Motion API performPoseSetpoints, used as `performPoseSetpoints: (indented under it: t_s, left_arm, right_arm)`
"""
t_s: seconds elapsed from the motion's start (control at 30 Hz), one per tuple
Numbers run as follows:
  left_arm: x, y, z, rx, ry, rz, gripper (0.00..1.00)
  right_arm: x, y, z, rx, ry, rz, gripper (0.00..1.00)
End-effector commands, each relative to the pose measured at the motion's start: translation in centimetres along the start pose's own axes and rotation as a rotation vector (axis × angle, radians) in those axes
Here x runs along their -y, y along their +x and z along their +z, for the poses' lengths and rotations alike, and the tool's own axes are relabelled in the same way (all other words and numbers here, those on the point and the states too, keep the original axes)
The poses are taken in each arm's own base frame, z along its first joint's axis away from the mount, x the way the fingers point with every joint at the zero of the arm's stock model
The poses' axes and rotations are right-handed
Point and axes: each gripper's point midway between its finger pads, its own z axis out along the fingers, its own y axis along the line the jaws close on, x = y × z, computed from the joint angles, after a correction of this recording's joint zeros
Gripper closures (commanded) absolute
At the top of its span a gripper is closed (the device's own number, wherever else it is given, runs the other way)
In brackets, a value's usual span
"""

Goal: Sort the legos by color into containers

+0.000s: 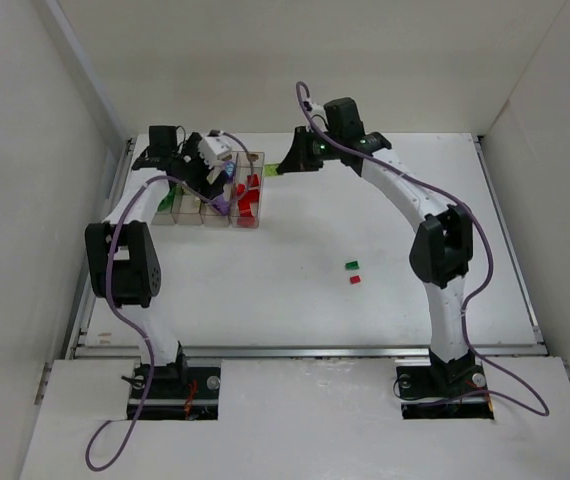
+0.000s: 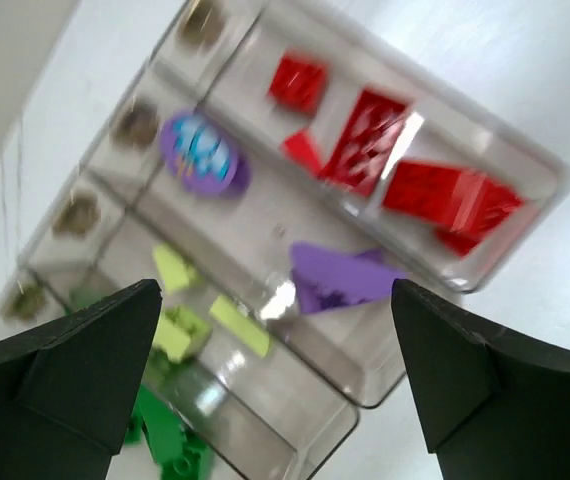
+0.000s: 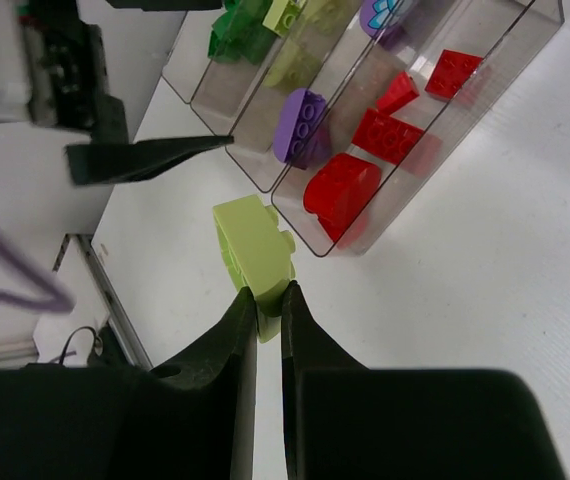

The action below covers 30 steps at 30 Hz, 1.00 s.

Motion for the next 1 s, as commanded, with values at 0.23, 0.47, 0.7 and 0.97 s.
performPoseSetpoints:
  t_s: [0.23, 0.47, 0.7, 0.97]
  left_arm:
    - [12.5, -14.8, -4.9, 0.297, 0.279, 0.394, 0.00]
    - [18.0, -15.6, -6.2, 0.312, 0.218, 0.485, 0.00]
    - [20.4, -14.7, -7.2, 0.322, 0.177, 0.490, 0.10]
    - [19.7, -13.8, -7.2, 0.298, 0.082, 0.461, 0.09]
  right_arm:
    - [-5.7, 0.3, -3.2, 0.031, -0.041, -0.069, 1.00]
    - [-6.9, 3.9, -3.6, -0.033, -0.089, -0.028, 1.00]
    - [-9.4, 5.7, -4.9, -0.032, -0.097, -0.081, 1.00]
    - [-10.8, 7.5, -6.8, -0.037, -0.123, -0.096, 1.00]
